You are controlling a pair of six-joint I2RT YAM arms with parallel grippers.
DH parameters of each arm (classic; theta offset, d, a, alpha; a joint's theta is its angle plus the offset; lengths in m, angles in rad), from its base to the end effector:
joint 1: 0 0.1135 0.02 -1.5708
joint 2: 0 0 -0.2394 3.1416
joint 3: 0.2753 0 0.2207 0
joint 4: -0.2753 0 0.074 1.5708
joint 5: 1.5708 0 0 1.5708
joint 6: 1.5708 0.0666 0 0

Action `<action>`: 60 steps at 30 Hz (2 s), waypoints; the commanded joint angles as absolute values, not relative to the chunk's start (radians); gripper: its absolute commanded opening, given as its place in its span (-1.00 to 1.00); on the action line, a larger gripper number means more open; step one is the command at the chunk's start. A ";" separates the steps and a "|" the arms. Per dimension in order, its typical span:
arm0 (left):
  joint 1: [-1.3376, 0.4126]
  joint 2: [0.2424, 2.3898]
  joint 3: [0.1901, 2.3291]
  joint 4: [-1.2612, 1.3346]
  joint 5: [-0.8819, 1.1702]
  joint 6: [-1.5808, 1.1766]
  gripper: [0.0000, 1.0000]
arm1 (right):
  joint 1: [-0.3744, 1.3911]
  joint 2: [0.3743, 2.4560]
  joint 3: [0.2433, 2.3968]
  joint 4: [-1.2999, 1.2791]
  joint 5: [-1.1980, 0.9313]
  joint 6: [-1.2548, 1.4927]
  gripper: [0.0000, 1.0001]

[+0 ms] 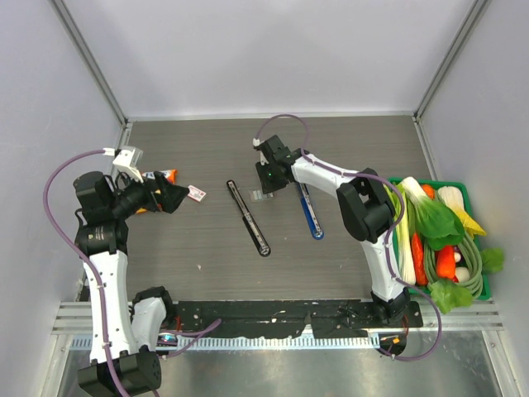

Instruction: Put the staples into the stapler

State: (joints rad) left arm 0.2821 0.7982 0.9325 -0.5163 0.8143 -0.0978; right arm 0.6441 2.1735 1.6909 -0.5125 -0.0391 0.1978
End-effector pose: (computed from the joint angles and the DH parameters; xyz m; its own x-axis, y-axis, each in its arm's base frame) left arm 0.1733 -0.0002 0.3282 -0.4010 -0.1860 -0.8970 0.4199 0.8329 -0.3604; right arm 0.3568 0.2712 0.1474 -0.7789 -0.3394 -0.5274 -0.4732 0.8699 0.1391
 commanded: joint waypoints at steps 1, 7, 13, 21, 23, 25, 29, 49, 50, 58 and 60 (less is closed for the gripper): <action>0.291 0.788 0.928 -0.479 0.839 -0.101 0.99 | 0.646 2.120 1.687 -0.471 -0.100 0.216 -0.38; 0.293 0.787 0.930 -0.479 0.841 -0.101 0.99 | 0.652 2.112 1.689 -0.462 -0.106 0.221 -0.39; 0.293 0.787 0.928 -0.476 0.842 -0.103 0.99 | 0.653 2.097 1.680 -0.449 -0.121 0.222 -0.38; 0.293 0.787 0.927 -0.477 0.845 -0.104 0.99 | 0.669 2.088 1.683 -0.448 -0.121 0.222 -0.38; 0.293 0.787 0.928 -0.477 0.845 -0.104 0.99 | 0.670 2.089 1.683 -0.451 -0.100 0.221 -0.38; 0.293 0.787 0.927 -0.477 0.847 -0.104 0.99 | 0.672 2.103 1.686 -0.459 -0.077 0.221 -0.38; 0.295 0.785 0.925 -0.476 0.845 -0.104 1.00 | 0.672 2.126 1.689 -0.480 -0.041 0.218 -0.38; 0.296 0.790 0.927 -0.477 0.847 -0.103 1.00 | 0.664 2.137 1.701 -0.505 0.038 0.198 -0.39; 0.296 0.790 0.927 -0.477 0.848 -0.103 1.00 | 0.664 2.137 1.703 -0.505 0.038 0.195 -0.39; 0.296 0.792 0.927 -0.479 0.851 -0.103 0.99 | 0.664 2.135 1.700 -0.503 0.041 0.181 -0.44; 0.296 0.792 0.927 -0.477 0.851 -0.101 1.00 | 0.664 2.135 1.697 -0.502 0.046 0.179 -0.45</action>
State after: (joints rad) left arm 0.2867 0.7982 0.9268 -0.5133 0.8268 -0.0978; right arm 0.6655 2.1658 1.6772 -0.5060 0.0227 0.1925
